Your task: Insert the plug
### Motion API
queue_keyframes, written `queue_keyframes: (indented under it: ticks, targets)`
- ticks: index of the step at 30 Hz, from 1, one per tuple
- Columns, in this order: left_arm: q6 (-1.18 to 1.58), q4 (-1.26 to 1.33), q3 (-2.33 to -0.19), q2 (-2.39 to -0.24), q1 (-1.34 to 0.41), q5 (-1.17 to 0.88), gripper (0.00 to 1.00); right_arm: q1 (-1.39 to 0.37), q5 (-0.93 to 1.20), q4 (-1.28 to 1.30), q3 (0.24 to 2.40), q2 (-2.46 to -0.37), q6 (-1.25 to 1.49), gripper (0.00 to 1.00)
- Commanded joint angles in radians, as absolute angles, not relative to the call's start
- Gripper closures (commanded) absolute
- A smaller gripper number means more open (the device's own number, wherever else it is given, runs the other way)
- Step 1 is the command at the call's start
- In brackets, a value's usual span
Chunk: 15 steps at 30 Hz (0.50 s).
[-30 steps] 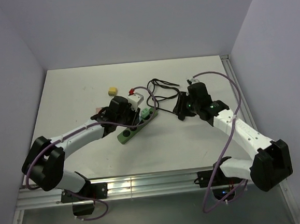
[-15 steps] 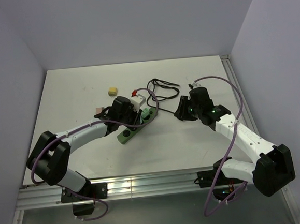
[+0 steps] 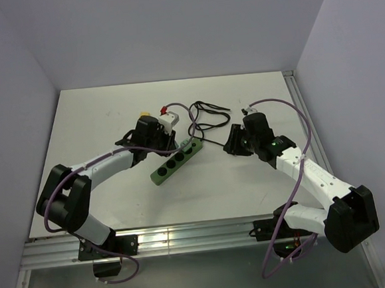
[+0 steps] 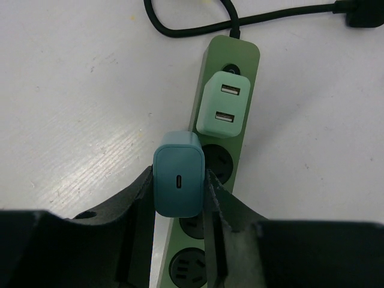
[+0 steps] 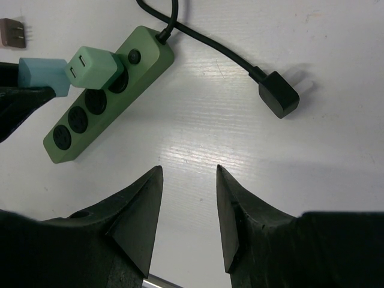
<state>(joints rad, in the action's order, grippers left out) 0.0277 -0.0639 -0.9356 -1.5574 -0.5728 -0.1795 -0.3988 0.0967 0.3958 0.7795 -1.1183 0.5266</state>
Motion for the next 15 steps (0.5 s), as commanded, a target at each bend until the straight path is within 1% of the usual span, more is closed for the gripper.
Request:
queue_keyframes:
  ticks: [1, 9, 15]
  targets:
    - [0.011, -0.017, -0.971, -1.565, -0.557, -0.248, 1.00, -0.394, 0.103, 0.353, 0.775, -1.094, 0.525, 0.52]
    - [0.011, -0.015, -0.957, -1.571, -0.571, -0.259, 1.00, -0.393, 0.104, 0.357, 0.779, -1.089, 0.519, 0.52]
    - [-0.031, -0.055, -0.954, -1.604, -0.640, -0.189, 1.00, -0.394, 0.107, 0.356, 0.778, -1.089, 0.518, 0.52]
